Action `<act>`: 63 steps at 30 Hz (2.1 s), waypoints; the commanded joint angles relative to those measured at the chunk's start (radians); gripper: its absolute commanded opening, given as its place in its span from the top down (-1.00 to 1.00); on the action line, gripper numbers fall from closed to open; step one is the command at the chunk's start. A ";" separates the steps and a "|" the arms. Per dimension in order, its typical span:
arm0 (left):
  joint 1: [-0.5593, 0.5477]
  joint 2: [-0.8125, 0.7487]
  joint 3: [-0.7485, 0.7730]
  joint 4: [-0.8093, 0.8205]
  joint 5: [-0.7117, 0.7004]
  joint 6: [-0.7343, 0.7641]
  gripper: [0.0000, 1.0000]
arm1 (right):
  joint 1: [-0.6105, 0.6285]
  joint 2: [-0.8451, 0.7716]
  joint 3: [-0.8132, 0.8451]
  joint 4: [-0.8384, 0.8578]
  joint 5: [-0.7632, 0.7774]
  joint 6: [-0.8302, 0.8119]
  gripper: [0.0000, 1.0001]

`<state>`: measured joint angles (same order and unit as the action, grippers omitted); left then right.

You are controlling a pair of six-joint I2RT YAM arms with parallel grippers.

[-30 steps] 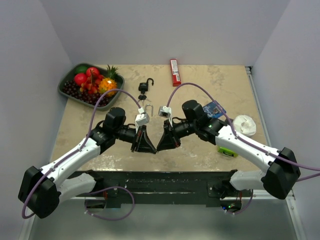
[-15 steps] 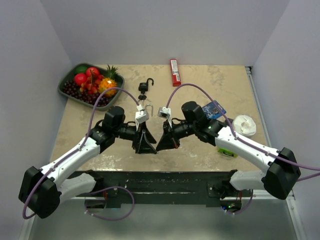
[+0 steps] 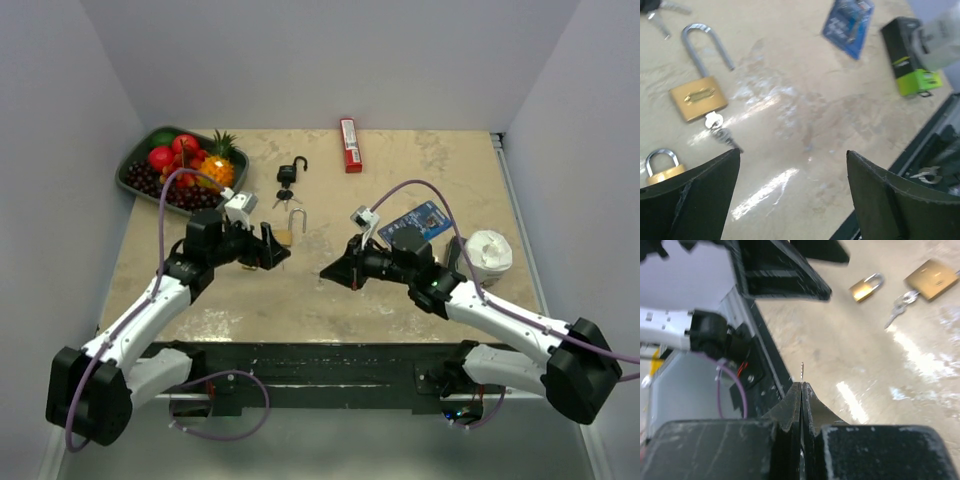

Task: Unlock with the key

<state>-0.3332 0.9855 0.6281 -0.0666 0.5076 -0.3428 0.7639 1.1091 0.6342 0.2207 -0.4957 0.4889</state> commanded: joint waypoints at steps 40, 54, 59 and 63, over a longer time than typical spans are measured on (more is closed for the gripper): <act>0.013 0.607 0.298 -0.371 -0.483 0.225 -0.79 | -0.002 -0.167 -0.073 0.065 0.269 -0.036 1.00; 0.019 0.690 0.282 -0.369 -0.452 0.226 -0.11 | -0.002 -0.166 -0.074 0.071 0.276 -0.032 1.00; 0.019 0.705 0.285 -0.372 -0.429 0.228 0.37 | 0.000 -0.164 -0.073 0.069 0.284 -0.030 1.00; 0.019 0.700 0.277 -0.365 -0.405 0.226 1.00 | 0.000 -0.167 -0.073 0.066 0.310 -0.036 1.00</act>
<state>-0.3187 1.6447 0.9245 -0.4149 0.0486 -0.1127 0.7635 0.9615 0.5640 0.2657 -0.2298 0.4706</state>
